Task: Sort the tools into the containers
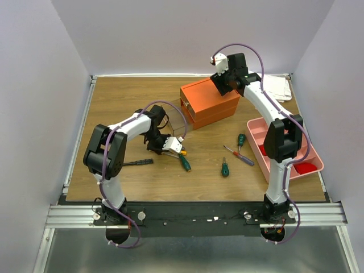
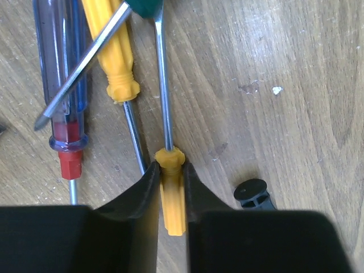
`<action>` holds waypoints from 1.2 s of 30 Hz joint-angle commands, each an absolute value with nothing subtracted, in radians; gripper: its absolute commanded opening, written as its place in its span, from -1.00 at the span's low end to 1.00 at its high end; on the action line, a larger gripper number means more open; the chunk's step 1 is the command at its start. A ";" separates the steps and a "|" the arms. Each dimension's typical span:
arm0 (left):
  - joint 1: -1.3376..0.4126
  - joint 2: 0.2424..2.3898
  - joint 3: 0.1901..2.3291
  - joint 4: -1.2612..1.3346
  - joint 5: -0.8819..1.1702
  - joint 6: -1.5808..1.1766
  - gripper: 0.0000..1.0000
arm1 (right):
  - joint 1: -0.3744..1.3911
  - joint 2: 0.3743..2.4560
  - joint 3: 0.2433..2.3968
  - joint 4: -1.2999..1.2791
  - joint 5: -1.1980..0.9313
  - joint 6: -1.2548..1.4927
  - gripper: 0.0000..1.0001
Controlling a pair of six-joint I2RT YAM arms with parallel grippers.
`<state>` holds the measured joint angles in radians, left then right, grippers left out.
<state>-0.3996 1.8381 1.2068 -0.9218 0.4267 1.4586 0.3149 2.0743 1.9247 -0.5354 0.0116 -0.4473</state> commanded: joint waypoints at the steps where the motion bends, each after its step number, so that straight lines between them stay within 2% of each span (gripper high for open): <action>1: -0.388 1.816 1.173 -0.981 0.391 1.497 -0.75 | 0.321 2.102 1.876 -0.683 0.034 -0.466 0.43; 7: -0.353 1.671 1.294 -1.210 0.459 1.603 -0.83 | 0.321 2.102 1.871 -0.686 0.029 -0.463 0.43; 11: -0.307 1.661 1.405 -1.239 0.512 1.559 -0.85 | 0.321 2.099 1.870 -0.686 0.029 -0.463 0.43; 15: -0.270 1.765 1.569 -1.163 0.609 1.289 -0.79 | 0.321 2.097 1.870 -0.683 0.037 -0.465 0.43; 19: -0.267 1.809 1.638 -0.837 0.673 0.906 -0.77 | 0.321 2.094 1.865 -0.681 0.038 -0.468 0.43; 20: -0.267 1.825 1.647 -0.784 0.683 0.744 -0.77 | 0.321 2.094 1.865 -0.680 0.040 -0.468 0.43; 25: -0.244 1.911 1.742 -0.577 0.764 0.337 -0.77 | 0.321 2.094 1.871 -0.680 0.043 -0.471 0.43; 30: -0.180 1.919 1.606 -0.199 0.801 -0.351 -0.85 | 0.321 2.086 1.861 -0.677 0.049 -0.474 0.43; 32: -0.163 1.917 1.545 -0.071 0.776 -0.483 -0.89 | 0.321 2.079 1.856 -0.675 0.051 -0.477 0.43; 36: -0.167 1.928 1.494 -0.023 0.716 -0.641 -0.93 | 0.321 2.071 1.842 -0.675 0.054 -0.480 0.43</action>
